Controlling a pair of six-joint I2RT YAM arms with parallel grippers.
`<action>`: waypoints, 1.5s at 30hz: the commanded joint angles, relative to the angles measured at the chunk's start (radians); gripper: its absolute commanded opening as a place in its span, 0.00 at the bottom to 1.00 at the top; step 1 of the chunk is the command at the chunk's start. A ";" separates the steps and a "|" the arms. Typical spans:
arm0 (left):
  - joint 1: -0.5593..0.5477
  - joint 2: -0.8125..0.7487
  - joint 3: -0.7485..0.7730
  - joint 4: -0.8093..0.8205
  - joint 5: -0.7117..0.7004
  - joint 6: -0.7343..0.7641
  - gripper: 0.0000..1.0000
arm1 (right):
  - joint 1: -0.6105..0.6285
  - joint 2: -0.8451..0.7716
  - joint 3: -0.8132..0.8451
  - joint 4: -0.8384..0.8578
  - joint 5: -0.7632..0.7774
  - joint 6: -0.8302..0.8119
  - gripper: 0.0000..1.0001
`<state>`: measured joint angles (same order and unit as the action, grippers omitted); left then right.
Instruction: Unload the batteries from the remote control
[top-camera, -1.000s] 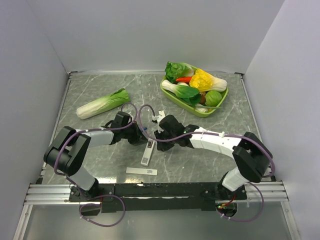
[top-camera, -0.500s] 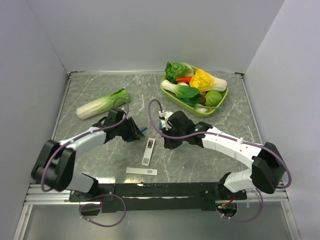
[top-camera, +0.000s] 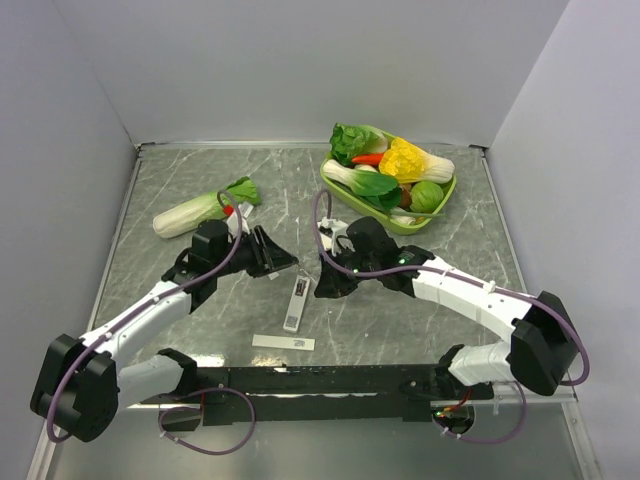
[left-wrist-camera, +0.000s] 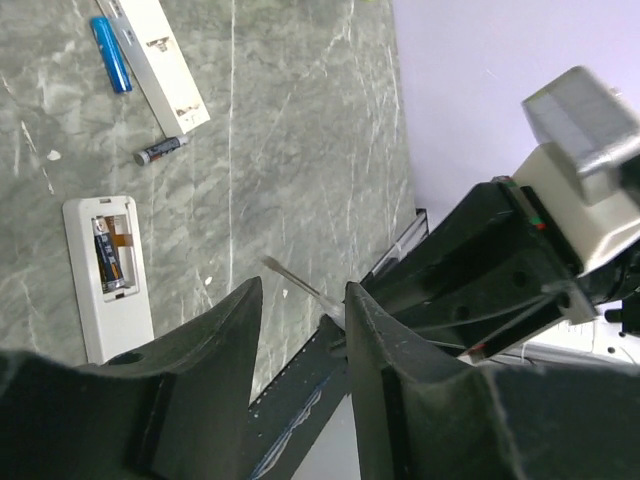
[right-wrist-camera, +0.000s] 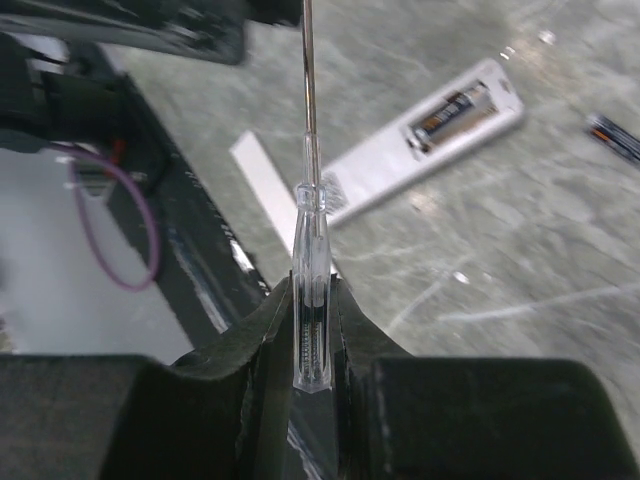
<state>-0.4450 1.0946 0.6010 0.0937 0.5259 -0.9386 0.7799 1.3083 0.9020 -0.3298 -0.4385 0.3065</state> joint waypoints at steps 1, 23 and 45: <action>-0.004 -0.010 -0.036 0.118 0.055 -0.032 0.43 | -0.008 -0.050 -0.029 0.158 -0.091 0.078 0.00; -0.004 0.086 -0.073 0.084 0.046 -0.321 0.01 | 0.059 -0.164 -0.147 0.287 0.157 -0.084 0.59; 0.002 -0.036 -0.109 0.106 0.046 -0.514 0.01 | 0.355 -0.290 -0.327 0.561 0.638 -0.397 0.14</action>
<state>-0.4458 1.0702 0.4786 0.2115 0.5636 -1.4387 1.1168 1.0828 0.5934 0.1059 0.1574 -0.0494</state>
